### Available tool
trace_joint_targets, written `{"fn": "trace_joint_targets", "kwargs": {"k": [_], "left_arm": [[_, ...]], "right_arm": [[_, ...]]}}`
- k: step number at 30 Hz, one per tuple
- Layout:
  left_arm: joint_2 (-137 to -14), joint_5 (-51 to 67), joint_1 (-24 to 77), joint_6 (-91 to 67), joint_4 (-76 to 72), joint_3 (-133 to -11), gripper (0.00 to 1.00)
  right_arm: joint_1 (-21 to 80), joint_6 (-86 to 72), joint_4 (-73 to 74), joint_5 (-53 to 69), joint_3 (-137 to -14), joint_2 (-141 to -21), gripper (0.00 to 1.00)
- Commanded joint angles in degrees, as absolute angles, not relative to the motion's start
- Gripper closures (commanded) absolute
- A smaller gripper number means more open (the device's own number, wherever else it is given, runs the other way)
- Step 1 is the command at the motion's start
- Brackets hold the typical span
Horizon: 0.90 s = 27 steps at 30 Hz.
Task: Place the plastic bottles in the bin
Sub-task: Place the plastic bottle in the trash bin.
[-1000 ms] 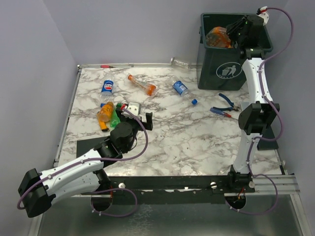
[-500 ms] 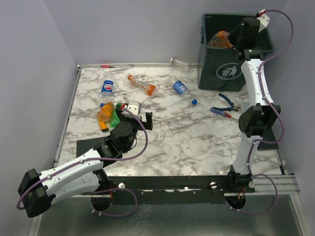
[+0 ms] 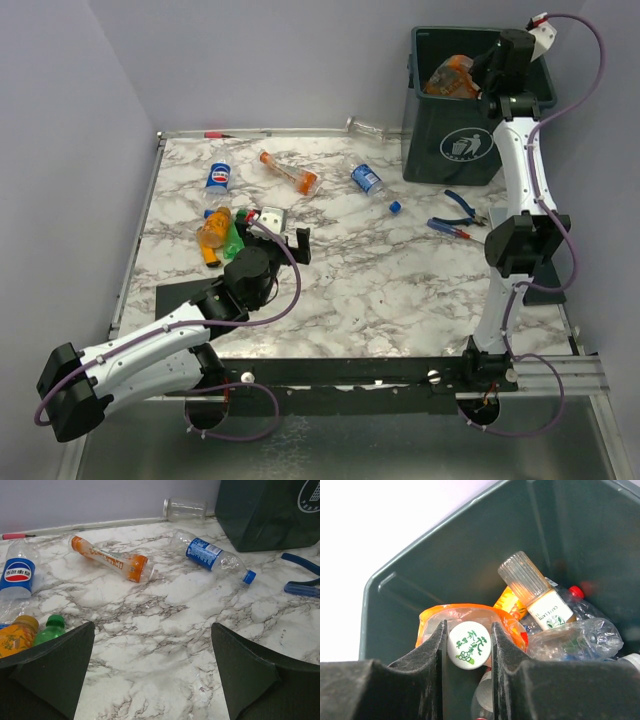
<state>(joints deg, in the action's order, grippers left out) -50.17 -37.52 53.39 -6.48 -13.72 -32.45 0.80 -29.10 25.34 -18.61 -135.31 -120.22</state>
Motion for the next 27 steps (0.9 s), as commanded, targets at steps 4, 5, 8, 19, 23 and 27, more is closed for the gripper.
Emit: {"fn": "trace_joint_targets", "kwargs": {"k": [4, 5, 8, 19, 23, 27], "left_arm": [[-50.49, -36.75, 53.71, -6.95, -12.96, -34.32, 0.01], [-50.41, -36.63, 53.7, -7.03, -12.92, -34.43, 0.01], [-50.08, -36.31, 53.75, -7.19, -12.83, -34.45, 0.01], [-49.22, -36.3, 53.7, -7.56, -12.68, -34.35, 0.01], [-49.63, -36.36, 53.75, -7.52, -12.62, -34.51, 0.01], [-49.96, -36.4, 53.72, -7.42, -12.48, -34.52, 0.01]], "right_arm": [[0.33, -29.54, 14.28, -20.84, -130.37, -112.12, 1.0], [0.35, -28.55, 14.24, -22.48, -131.11, -111.74, 1.0], [0.34, -23.7, 14.36, -28.94, -132.36, -111.07, 1.0], [-3.01, -17.1, 19.91, -38.9, -129.49, -113.8, 1.0], [-3.49, -18.22, 26.01, -34.69, -136.09, -119.46, 1.0], [-3.59, -22.46, 28.3, -25.34, -138.72, -122.61, 1.0]]}}
